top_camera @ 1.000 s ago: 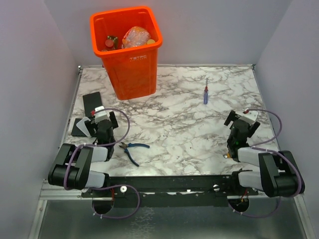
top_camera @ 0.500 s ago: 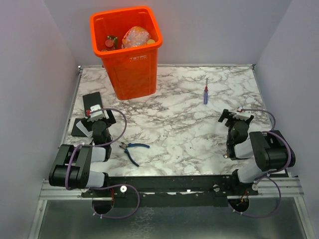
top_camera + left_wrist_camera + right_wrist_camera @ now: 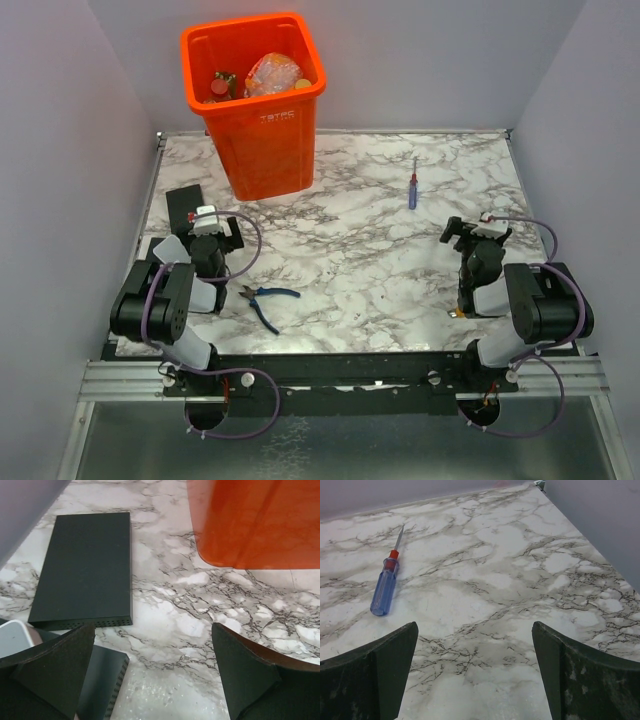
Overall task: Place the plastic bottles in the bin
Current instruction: Reset both arms
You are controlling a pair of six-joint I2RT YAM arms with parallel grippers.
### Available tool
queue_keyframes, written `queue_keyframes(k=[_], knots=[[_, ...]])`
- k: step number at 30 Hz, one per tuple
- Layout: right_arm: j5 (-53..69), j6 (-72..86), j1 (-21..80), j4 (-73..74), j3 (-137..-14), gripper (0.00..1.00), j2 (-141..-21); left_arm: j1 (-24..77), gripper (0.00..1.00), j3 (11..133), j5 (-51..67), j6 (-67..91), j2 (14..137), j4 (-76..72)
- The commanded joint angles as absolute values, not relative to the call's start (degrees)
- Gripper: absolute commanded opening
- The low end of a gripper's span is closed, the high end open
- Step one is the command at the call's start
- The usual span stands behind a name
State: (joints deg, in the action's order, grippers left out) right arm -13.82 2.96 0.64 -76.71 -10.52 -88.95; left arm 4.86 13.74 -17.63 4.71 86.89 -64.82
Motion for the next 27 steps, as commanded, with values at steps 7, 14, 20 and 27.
queue_keyframes(k=[7, 14, 20, 27], knots=[[-11.22, 3.07, 0.35, -72.18, -13.84, 1.00, -88.91, 4.44, 0.99, 15.92, -11.16, 2.20, 94.92, -72.42], [-6.24, 1.21, 0.35, -71.16, -13.97, 1.00, -88.54, 4.44, 0.99, 15.56, -12.30, 2.64, 94.56, -72.63], [-6.15, 1.98, -1.32, -70.77, -14.29, 1.00, -88.68, 4.52, 0.99, 15.64, -12.39, 2.64, 94.57, -72.64], [-6.33, 1.93, -1.32, -71.72, -13.80, 1.00, -88.59, 4.54, 0.99, 15.64, -12.48, 2.64, 94.57, -72.68]])
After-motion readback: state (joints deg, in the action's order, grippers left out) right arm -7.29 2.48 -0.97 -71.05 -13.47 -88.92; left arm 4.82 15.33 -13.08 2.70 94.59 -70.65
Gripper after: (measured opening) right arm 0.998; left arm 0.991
